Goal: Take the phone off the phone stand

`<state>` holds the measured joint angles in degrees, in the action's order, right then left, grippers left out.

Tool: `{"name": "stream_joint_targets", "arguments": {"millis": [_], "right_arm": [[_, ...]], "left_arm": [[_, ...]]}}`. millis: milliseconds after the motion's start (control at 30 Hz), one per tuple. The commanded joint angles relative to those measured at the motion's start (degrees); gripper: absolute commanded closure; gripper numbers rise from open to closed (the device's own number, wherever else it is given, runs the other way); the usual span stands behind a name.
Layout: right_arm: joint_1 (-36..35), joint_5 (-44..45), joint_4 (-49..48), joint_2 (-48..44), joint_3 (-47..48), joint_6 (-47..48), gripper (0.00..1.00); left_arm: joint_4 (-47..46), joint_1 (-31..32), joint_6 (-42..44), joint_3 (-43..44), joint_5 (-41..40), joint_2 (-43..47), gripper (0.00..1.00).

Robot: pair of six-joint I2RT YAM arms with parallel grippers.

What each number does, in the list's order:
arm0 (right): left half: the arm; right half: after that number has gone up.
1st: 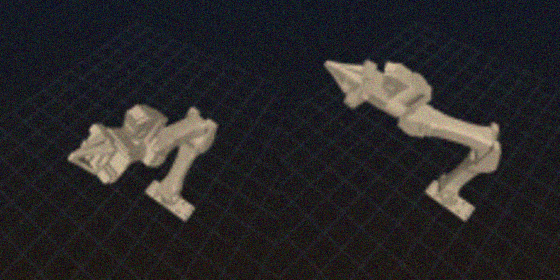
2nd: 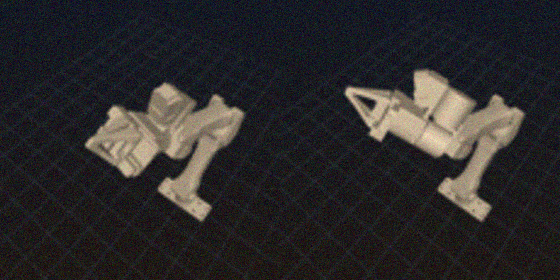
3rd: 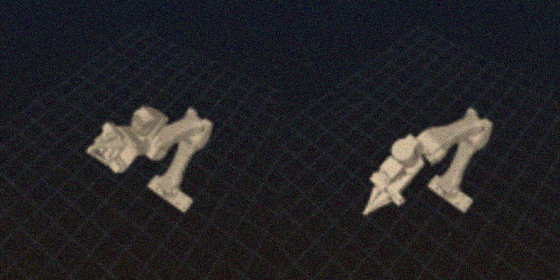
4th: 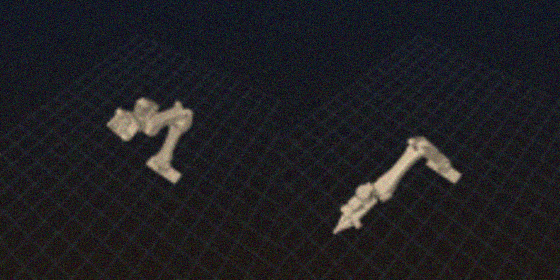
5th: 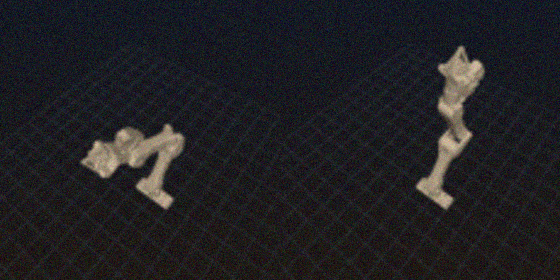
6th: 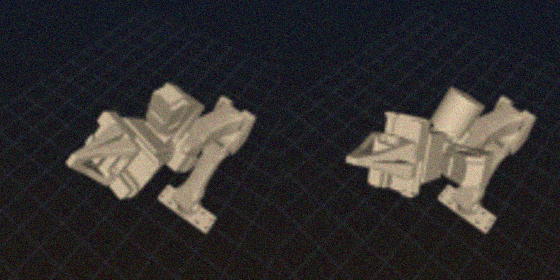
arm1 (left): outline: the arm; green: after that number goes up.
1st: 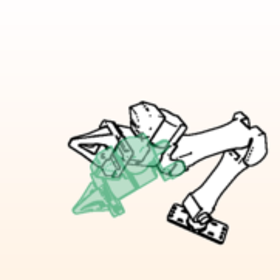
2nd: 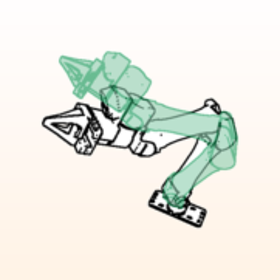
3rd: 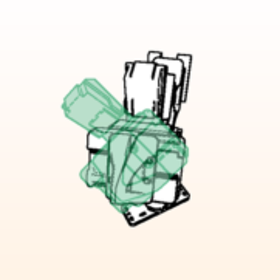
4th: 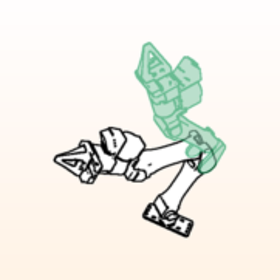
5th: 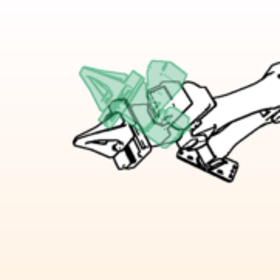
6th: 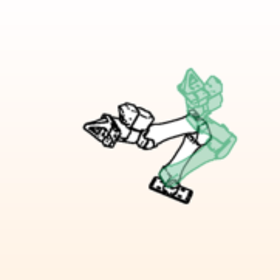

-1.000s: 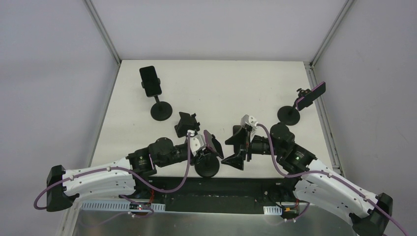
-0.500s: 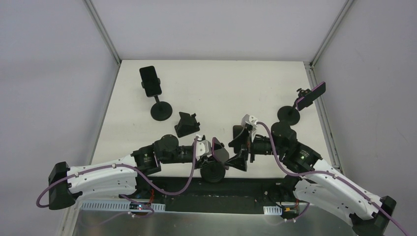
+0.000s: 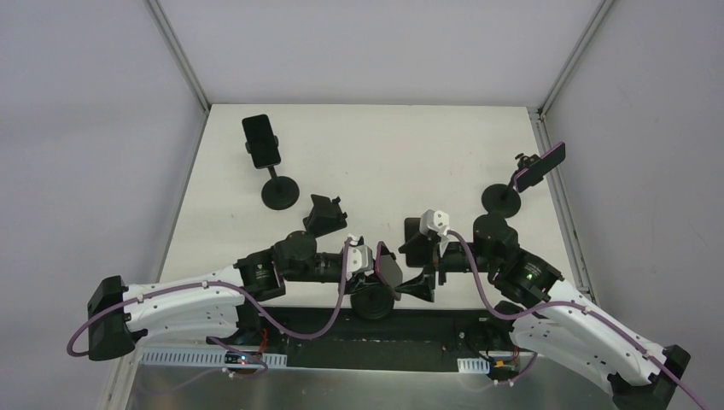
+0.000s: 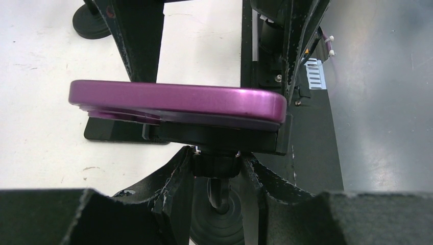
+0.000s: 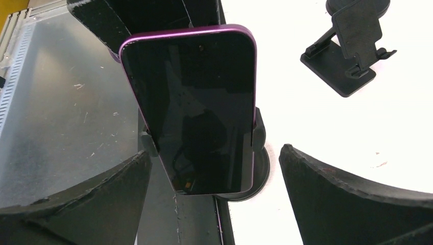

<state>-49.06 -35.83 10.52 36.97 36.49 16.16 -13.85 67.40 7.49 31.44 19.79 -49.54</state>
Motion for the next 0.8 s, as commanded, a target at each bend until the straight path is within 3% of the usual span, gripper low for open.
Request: {"name": "stream_joint_targets", "arguments": {"millis": [0, 767], "right_arm": [[0.1, -0.1, -0.7, -0.2, 0.0, 3.2, 0.01], [0.1, 3.7, -3.9, -0.6, -2.2, 0.4, 0.01]], "left_arm": [[-0.6, 0.0, -0.1, 2.2, 3.6, -1.7, 1.00], [-0.6, 0.0, 0.6, 1.2, 0.7, -1.6, 1.00]]}}
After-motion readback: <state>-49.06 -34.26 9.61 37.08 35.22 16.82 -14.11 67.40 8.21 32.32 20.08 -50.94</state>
